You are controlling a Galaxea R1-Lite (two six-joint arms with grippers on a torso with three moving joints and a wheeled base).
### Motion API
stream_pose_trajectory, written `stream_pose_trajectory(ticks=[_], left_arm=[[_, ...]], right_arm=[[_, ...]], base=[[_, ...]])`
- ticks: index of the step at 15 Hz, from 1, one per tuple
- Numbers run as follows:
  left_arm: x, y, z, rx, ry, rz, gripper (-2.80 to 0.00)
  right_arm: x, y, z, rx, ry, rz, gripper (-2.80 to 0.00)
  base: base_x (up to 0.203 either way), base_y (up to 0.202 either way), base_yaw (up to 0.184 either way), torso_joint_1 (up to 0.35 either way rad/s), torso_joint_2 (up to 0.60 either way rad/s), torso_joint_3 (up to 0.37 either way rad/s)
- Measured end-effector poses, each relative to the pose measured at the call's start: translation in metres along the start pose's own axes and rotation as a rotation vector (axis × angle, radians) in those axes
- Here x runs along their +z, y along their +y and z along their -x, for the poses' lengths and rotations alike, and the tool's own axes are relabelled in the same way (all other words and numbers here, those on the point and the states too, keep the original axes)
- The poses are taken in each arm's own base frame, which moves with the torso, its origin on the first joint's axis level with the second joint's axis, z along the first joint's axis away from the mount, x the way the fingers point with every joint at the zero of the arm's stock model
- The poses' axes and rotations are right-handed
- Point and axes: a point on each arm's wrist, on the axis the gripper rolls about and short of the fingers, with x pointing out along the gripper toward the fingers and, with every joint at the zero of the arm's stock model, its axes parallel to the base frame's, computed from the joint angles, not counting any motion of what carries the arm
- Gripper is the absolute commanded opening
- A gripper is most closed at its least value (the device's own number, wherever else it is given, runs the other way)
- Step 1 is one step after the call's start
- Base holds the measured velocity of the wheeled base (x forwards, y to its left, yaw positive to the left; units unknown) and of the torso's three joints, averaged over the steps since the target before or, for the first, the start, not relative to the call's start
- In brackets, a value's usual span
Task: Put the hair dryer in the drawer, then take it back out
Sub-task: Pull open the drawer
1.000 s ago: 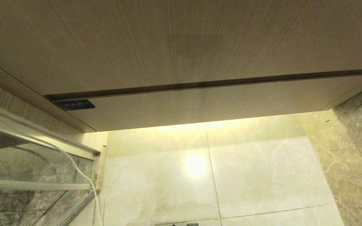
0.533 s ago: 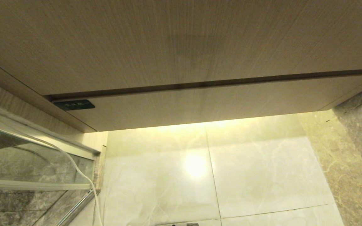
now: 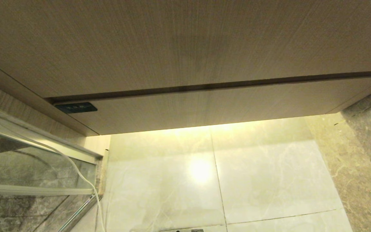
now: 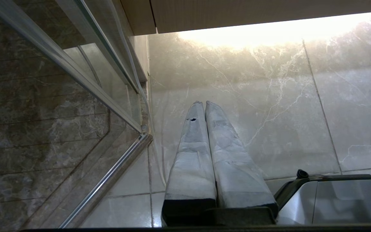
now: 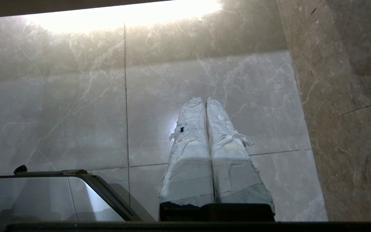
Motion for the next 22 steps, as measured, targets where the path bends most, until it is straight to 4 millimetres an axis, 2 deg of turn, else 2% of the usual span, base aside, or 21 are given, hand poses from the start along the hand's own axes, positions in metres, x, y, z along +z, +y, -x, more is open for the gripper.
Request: stream_pose_trajectory(ticks=[22], left_arm=[[0.0000, 0.0000, 0.0000, 0.000, 0.001, 0.004, -2.80]], right_arm=[[0.0002, 0.0001, 0.0000, 0.002, -0.002, 0.002, -2.80]], base=[[0.000, 0.000, 0.000, 0.000, 0.00, 0.000]])
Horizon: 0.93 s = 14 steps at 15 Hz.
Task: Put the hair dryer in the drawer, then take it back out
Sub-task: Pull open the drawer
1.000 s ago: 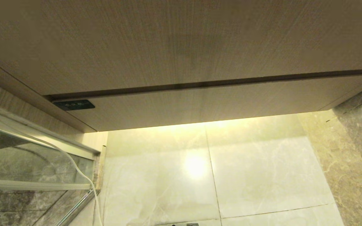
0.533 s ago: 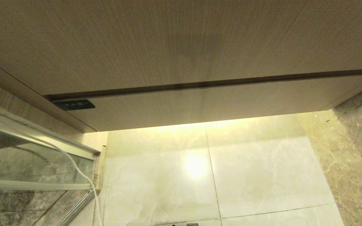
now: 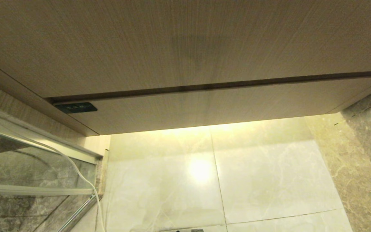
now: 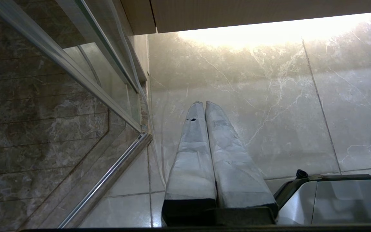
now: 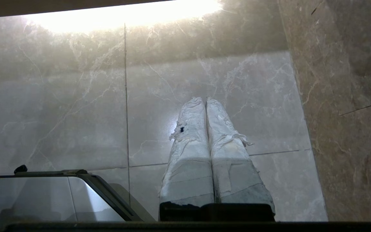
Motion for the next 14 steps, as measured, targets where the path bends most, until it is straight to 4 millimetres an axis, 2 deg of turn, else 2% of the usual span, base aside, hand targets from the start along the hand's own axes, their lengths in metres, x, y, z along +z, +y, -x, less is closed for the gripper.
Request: stream_pose_trajectory(ticks=[9, 11, 14], left_arm=[[-0.0001, 0.0000, 0.0000, 0.000, 0.001, 0.000, -2.80], [-0.0003, 0.0000, 0.0000, 0.001, 0.002, 0.000, -2.80], [-0.0001, 0.0000, 0.0000, -0.001, 0.000, 0.000, -2.80]], right_arm=[[0.0000, 0.0001, 0.0000, 0.003, 0.000, -0.001, -2.80], [0.0000, 0.0001, 0.0000, 0.004, 0.000, -0.002, -2.80], [-0.0002, 0.0001, 0.0000, 0.001, 0.001, -0.001, -2.80]], base=[[0.000, 0.000, 0.000, 0.000, 0.00, 0.000], [-0.002, 0.004, -0.117, -0.002, 0.00, 0.004], [-0.001, 0.009, -0.208, 0.001, 0.00, -0.003]])
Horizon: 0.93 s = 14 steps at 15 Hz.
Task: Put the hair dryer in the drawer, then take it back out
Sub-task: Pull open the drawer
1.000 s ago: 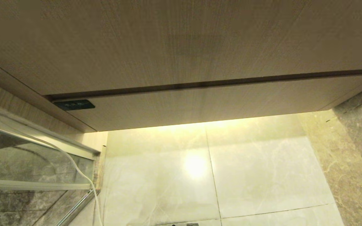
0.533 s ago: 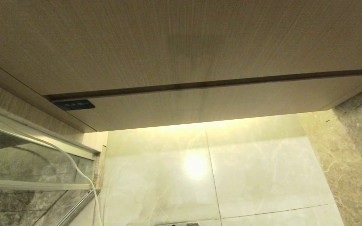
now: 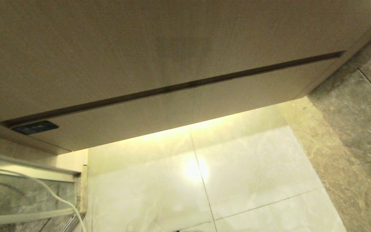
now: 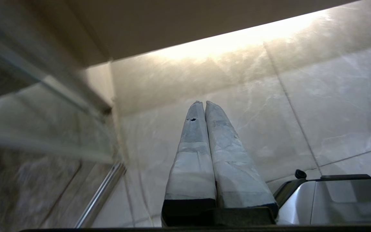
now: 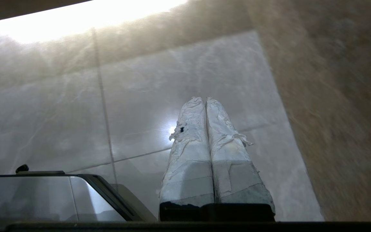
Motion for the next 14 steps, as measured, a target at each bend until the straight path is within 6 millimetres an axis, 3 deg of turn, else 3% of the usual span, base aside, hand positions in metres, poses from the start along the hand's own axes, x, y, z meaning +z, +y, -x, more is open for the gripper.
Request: stream_pose_trajectory(ticks=[4, 14], left_arm=[[0.0002, 0.0000, 0.0000, 0.001, -0.001, 0.000, -2.80], [0.0001, 0.0000, 0.0000, 0.001, -0.001, 0.000, -2.80]], right_arm=[[0.0000, 0.0000, 0.0000, 0.001, 0.000, -0.002, -2.80], [-0.0001, -0.0001, 0.0000, -0.004, 0.000, -0.003, -2.80]], base=[[0.000, 0.009, -0.148, 0.006, 0.00, 0.001], [0.000, 0.000, 0.000, 0.000, 0.00, 0.000]])
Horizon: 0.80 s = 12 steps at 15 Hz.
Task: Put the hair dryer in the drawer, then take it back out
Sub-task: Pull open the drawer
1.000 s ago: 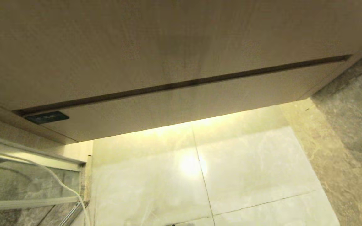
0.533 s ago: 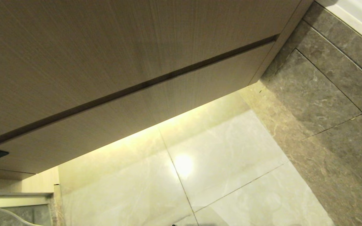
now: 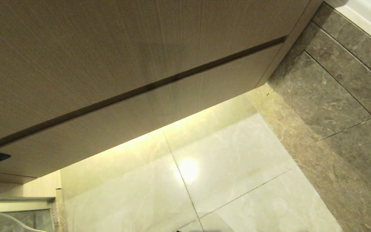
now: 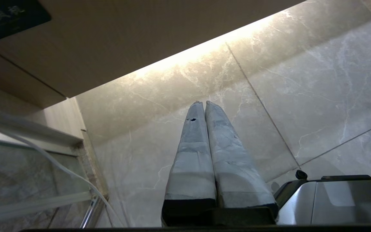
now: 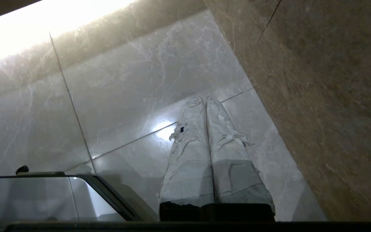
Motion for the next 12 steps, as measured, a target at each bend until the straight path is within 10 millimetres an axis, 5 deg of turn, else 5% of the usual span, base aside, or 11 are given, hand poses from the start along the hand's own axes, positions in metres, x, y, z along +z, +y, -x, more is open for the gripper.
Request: stream_pose_trajectory(ticks=[12], left_arm=[[-0.0002, 0.0000, 0.0000, 0.002, 0.001, 0.001, -2.80]], right_arm=[[0.0000, 0.0000, 0.0000, 0.001, 0.000, 0.001, -2.80]], base=[[0.000, -0.005, 0.155, 0.001, 0.00, 0.003]])
